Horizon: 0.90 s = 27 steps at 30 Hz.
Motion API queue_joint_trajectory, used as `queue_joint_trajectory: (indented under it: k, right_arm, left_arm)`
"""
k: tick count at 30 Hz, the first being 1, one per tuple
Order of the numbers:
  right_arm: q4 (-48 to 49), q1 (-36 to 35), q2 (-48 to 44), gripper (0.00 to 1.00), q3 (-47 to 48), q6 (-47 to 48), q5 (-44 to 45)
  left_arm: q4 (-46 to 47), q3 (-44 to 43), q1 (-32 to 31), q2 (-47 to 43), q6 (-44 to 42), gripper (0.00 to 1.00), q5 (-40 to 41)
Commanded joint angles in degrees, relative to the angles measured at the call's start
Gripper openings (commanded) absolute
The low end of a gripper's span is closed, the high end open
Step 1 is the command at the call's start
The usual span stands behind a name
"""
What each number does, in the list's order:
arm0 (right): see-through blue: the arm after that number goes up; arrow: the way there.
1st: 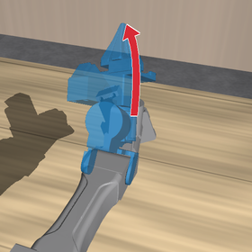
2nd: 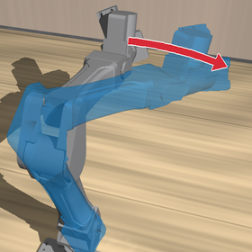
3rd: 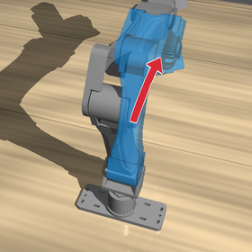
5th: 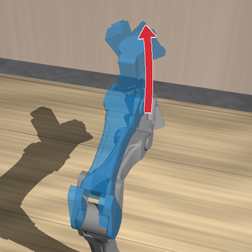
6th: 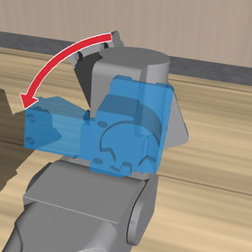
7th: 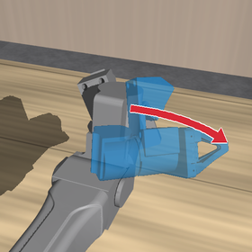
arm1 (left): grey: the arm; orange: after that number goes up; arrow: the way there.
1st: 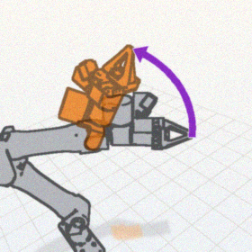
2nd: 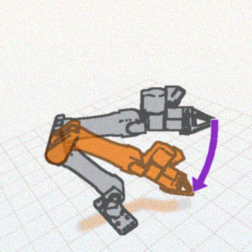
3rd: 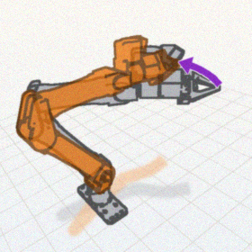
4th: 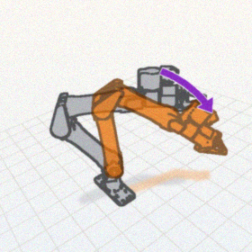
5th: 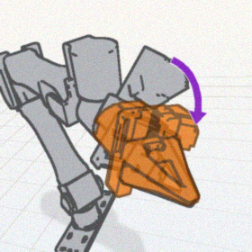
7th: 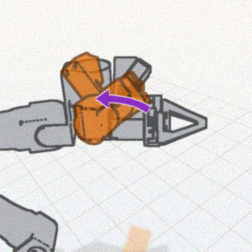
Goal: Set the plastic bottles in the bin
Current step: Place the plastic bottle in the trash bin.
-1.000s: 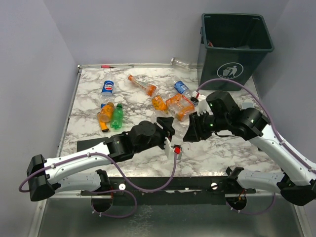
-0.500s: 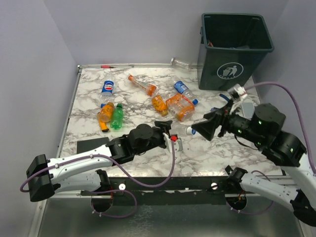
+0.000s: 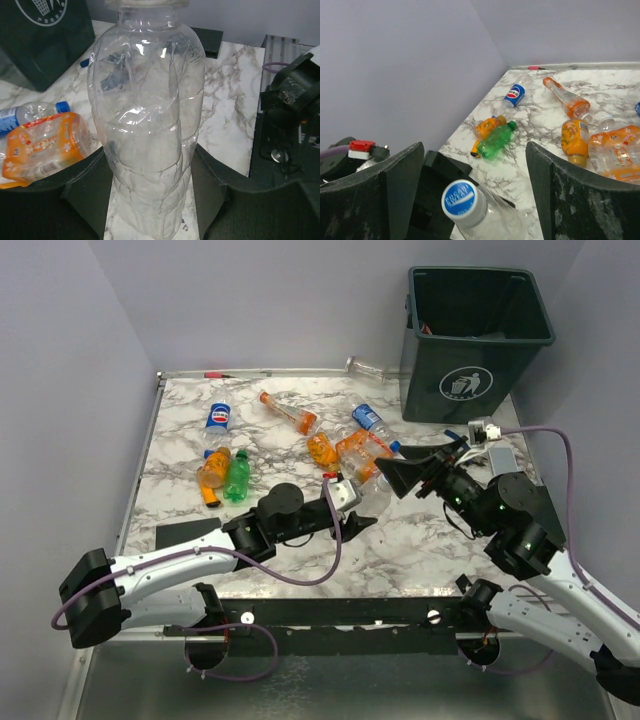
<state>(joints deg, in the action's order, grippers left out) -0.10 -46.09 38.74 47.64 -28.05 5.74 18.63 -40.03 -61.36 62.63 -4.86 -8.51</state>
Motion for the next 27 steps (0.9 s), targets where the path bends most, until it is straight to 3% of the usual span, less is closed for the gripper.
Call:
queue_joint_trajectory:
  k: [1,5,10,22,24,27]
  right_arm:
    - [8.1,-0.2,2.3,0.85,0.3,-1.2,-1.4]
    - [8.6,-0.2,3.4,0.84,0.3,-0.9,-2.3]
    - [3.0,-0.2,6.0,0.75,2.4,-0.4,-1.8]
    - [-5.9,-0.2,8.5,0.72,4.3,-0.5,-5.2]
    - [-6.7,-0.2,8.8,0.64,4.3,-0.7,-4.6]
    - [-7.1,-0.3,8.6,0.38,4.0,-1.0,-3.2]
  left_arm:
    - [1.7,-2.4,0.3,1.8,8.3,0.36,-4.8]
    - [1.0,-3.2,0.3,2.6,9.3,0.36,-4.2]
    - [1.1,-3.0,0.3,2.0,9.8,0.36,-2.2]
    - [1.2,-2.6,0.4,1.1,9.5,0.36,3.1]
    - [1.3,-2.4,0.4,0.9,9.5,0.36,3.8]
    - [1.9,-1.8,0.4,0.3,9.2,0.36,4.3]
